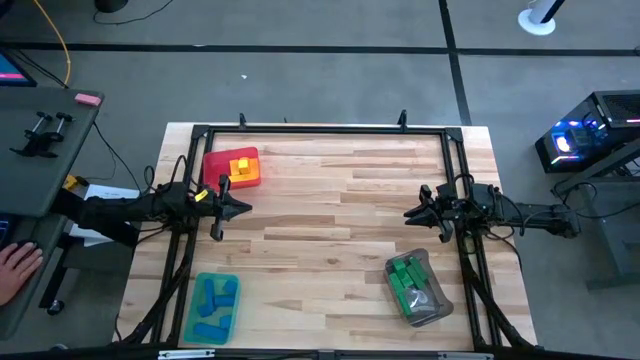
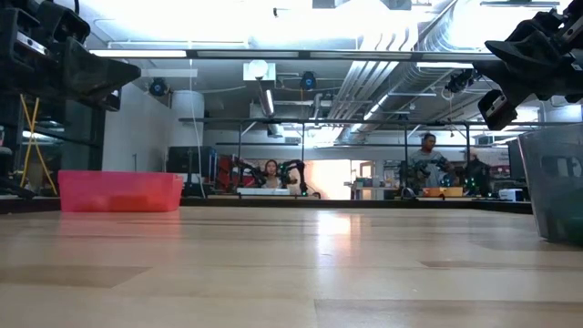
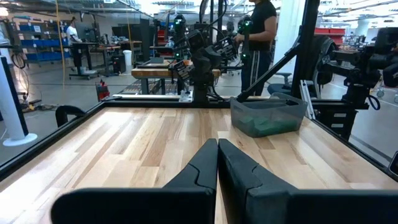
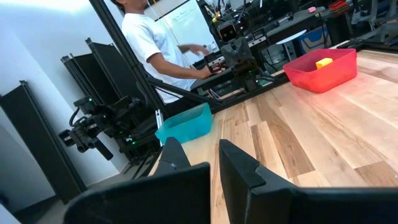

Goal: Sort blocks
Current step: Return to Home Position

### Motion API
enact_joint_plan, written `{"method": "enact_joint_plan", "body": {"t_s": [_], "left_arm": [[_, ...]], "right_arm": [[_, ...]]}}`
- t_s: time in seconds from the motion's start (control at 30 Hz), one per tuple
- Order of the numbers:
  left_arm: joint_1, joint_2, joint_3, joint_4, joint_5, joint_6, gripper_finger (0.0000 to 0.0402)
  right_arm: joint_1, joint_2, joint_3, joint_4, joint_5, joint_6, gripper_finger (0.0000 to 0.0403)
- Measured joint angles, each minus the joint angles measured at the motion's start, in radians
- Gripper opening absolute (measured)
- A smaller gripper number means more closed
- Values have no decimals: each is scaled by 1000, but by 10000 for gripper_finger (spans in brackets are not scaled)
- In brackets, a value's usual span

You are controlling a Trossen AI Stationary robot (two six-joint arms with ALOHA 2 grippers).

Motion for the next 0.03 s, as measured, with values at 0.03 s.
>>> {"method": "enact_joint_plan", "body": {"t_s": [0.03], "left_arm": [[0,0,0,0,0,0,0]], "right_arm": [[0,0,0,0,0,0,0]]}}
